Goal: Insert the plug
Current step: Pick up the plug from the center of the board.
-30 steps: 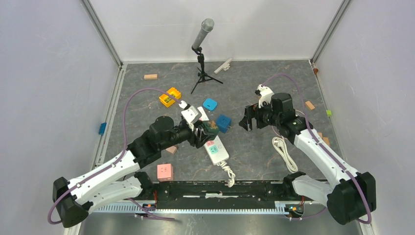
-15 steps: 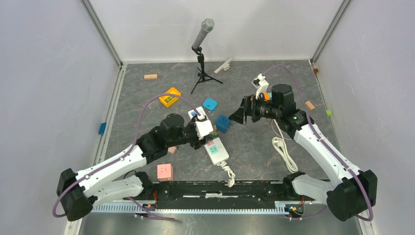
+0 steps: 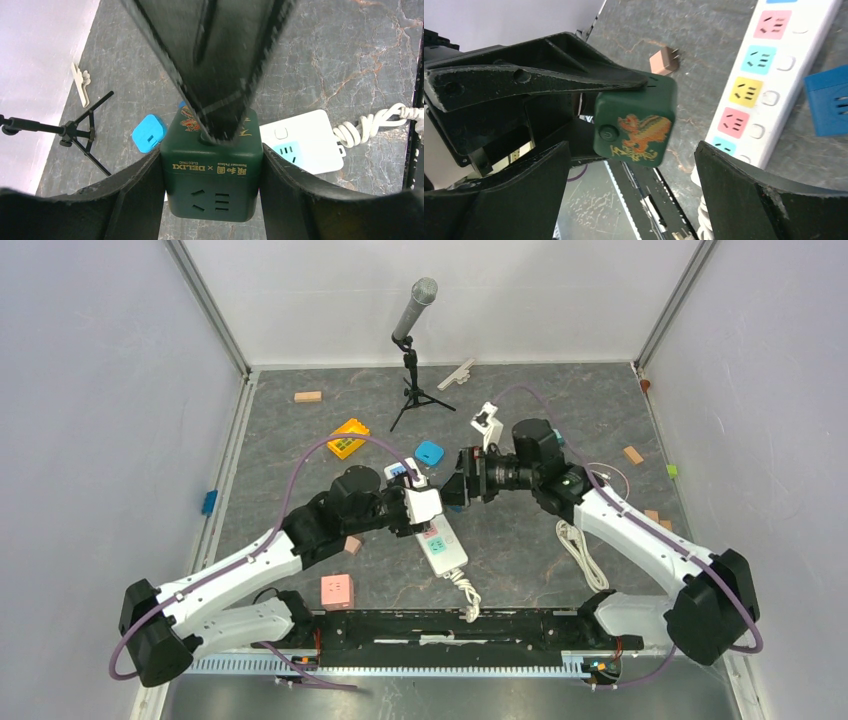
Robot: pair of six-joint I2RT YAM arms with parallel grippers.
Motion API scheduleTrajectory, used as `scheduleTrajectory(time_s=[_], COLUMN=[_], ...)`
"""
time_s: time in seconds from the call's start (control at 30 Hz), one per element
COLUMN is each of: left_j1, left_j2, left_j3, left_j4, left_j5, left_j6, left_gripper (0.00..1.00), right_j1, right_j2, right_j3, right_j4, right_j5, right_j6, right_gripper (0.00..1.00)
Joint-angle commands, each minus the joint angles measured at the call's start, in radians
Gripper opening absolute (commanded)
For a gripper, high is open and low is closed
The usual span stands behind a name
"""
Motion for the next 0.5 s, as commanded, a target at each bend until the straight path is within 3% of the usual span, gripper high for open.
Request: scheduleTrajectory(time_s=[0.0, 0.2, 0.23, 0.33, 0.37, 0.4, 0.43, 0.47], left_j1=[-0.009, -0.021, -0.021, -0.024, -0.024, -0.024, -0.024, -0.024], left_j2=[0.012, 0.027, 0.028, 0.031, 0.029, 0.027, 0.025, 0.022], left_j3=[0.053, 0.061, 0.062, 0.061, 0.06, 0.057, 0.056, 0.056], left_j4=[0.04, 0.039, 0.038, 0.032, 0.032, 0.031, 0.032, 0.03], left_j5=[0.024, 0.026, 0.019, 0.005, 0.004, 0.005, 0.001, -0.004], left_j6=[0.034, 0.022, 0.015, 0.003, -0.001, -0.004, -0.008, -0.017], left_gripper=[0.07, 0.08, 0.07, 0.08, 0.09, 0.11, 0.17, 0.33], right_j1=[0.057, 0.119, 0.128, 0.139, 0.142, 0.142, 0.142, 0.142], right_j2=[0.034, 0.104, 0.112, 0.129, 0.131, 0.13, 0.128, 0.126], right_j3=[0.057, 0.086, 0.089, 0.092, 0.089, 0.089, 0.091, 0.098], right_j4=[0.033, -0.003, -0.001, -0.002, 0.003, 0.006, 0.001, -0.007], right_j5=[0.043, 0.129, 0.139, 0.15, 0.148, 0.148, 0.152, 0.157], right_j6=[0.04, 0.033, 0.029, 0.022, 0.021, 0.014, 0.003, -0.015], right_gripper=[0.98, 0.99, 0.94, 0.74, 0.63, 0.44, 0.3, 0.17])
